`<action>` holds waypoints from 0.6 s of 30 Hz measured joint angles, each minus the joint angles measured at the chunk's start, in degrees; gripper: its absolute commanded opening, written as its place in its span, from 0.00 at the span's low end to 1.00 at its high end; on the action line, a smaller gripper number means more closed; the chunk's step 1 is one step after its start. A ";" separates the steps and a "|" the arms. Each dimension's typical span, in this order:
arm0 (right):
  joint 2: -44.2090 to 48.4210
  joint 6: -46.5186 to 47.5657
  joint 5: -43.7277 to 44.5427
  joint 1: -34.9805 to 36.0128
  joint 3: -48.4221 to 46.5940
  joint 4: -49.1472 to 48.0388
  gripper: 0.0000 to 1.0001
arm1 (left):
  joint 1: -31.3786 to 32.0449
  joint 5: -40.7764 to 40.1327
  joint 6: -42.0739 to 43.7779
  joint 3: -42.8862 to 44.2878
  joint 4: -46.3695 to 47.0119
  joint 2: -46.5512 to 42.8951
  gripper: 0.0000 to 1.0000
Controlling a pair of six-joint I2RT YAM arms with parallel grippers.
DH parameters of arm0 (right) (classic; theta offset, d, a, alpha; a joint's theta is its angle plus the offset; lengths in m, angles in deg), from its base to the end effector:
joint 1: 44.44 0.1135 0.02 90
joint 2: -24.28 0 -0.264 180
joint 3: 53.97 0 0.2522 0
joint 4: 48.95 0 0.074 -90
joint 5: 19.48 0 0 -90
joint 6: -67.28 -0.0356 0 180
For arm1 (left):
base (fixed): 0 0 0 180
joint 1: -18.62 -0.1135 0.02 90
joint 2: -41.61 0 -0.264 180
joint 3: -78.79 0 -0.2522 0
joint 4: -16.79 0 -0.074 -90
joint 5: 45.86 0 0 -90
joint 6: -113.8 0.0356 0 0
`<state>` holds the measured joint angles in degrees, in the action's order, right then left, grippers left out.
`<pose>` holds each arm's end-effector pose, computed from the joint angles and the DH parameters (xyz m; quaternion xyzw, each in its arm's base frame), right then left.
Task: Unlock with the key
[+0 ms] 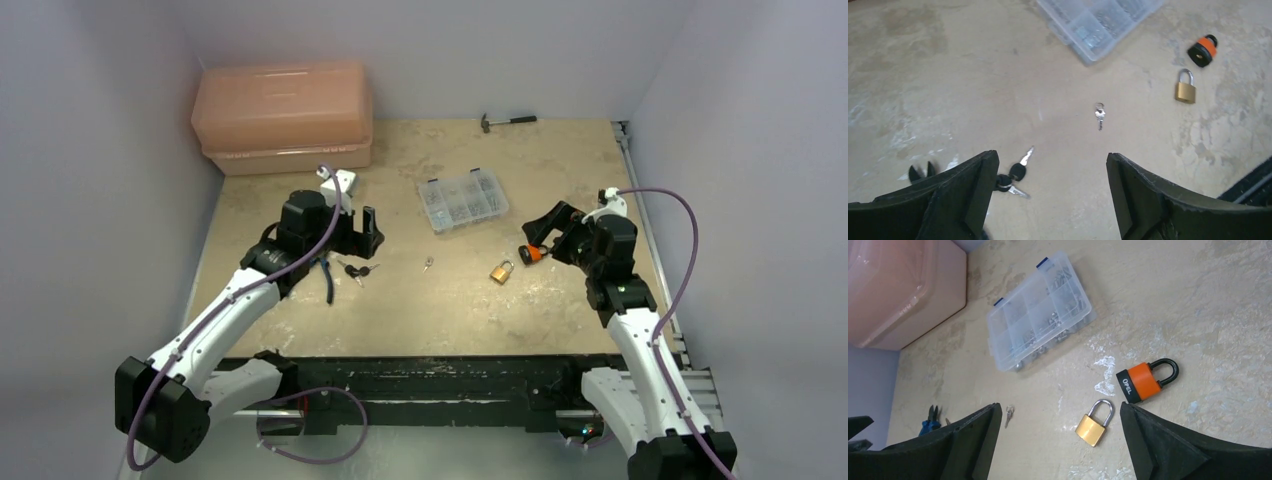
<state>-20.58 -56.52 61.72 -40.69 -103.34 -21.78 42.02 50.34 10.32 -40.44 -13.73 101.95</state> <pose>0.1843 0.0175 0.2775 0.1740 0.8124 0.2384 0.5028 0.2152 -0.0973 0.2900 0.1017 0.8596 -0.2022 0.4582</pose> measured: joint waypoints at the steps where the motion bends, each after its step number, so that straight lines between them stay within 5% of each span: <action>1: -0.26 0.00 0.13 0.00 -0.04 0.07 0.99 | 0.83 0.66 0.13 0.00 0.07 -0.04 0.83; 14: -0.96 -1.46 8.17 0.48 -0.17 6.80 0.99 | 3.37 3.50 0.74 0.00 0.42 1.38 0.76; 18: -5.35 -3.61 12.74 6.69 -1.53 7.85 0.99 | 3.37 3.76 0.74 0.00 0.44 1.38 0.73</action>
<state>-25.94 -60.13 74.47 -34.00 -104.87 -13.93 45.38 54.10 11.06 -40.44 -13.29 103.32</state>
